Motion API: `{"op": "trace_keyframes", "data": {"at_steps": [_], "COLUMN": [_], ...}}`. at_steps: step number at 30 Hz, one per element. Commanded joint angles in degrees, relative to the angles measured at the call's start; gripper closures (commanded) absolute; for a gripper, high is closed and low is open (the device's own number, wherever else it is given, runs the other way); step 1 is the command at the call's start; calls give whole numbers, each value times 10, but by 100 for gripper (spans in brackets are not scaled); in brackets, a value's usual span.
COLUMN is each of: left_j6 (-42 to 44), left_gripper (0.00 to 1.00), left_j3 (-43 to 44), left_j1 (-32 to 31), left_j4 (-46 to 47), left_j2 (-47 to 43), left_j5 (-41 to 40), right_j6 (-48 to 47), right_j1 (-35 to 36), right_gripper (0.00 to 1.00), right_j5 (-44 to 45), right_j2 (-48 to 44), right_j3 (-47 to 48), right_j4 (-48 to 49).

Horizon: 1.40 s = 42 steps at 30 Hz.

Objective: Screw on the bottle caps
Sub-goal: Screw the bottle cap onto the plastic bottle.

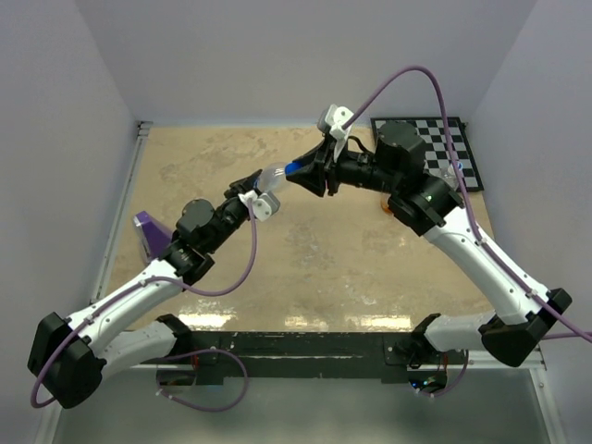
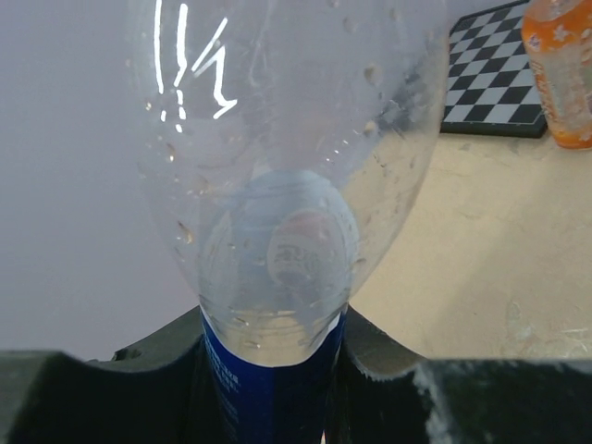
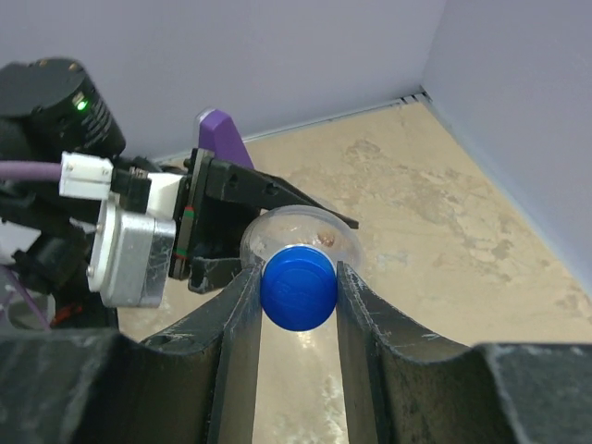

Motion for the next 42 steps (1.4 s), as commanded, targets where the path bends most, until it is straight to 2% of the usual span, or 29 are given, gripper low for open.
{"op": "trace_keyframes", "data": {"at_steps": [1,9,14,15,16,18,20,22,26,30,36,42], "left_j6": [-5,5,5,4,-1,-7,-18,-28,-33,-27,-31,-34], "left_gripper": [73,73,72,72,72,71,70,70,70,71,71,71], "left_j3": [3,3,2,2,1,2,7,10,15,14,18,23], "left_j1": [-8,-41,-44,-43,-42,-37,-32,-26,-16,-14,-11,-7], "left_j4": [67,107,111,110,99,79,55,41,16,-1,-18,-26], "left_j2": [14,42,43,40,37,33,35,33,25,12,5,6], "left_j5": [-148,-273,-280,-270,-246,-191,-128,-79,11,79,143,166], "right_j6": [167,305,304,296,272,216,147,88,-32,-125,-200,-241], "right_j1": [-1,9,12,12,10,6,-3,-18,-39,-40,-39,-40], "right_gripper": [100,100,100,94,78,61,48,42,36,34,33,37], "right_j5": [103,244,252,236,227,206,165,130,3,-84,-126,-151], "right_j2": [-6,-34,-58,-67,-78,-93,-103,-113,-128,-116,-99,-83], "right_j3": [-24,-113,-142,-145,-143,-123,-94,-70,-56,-48,-38,-12], "right_j4": [75,166,226,236,243,227,183,138,76,12,-50,-107]}}
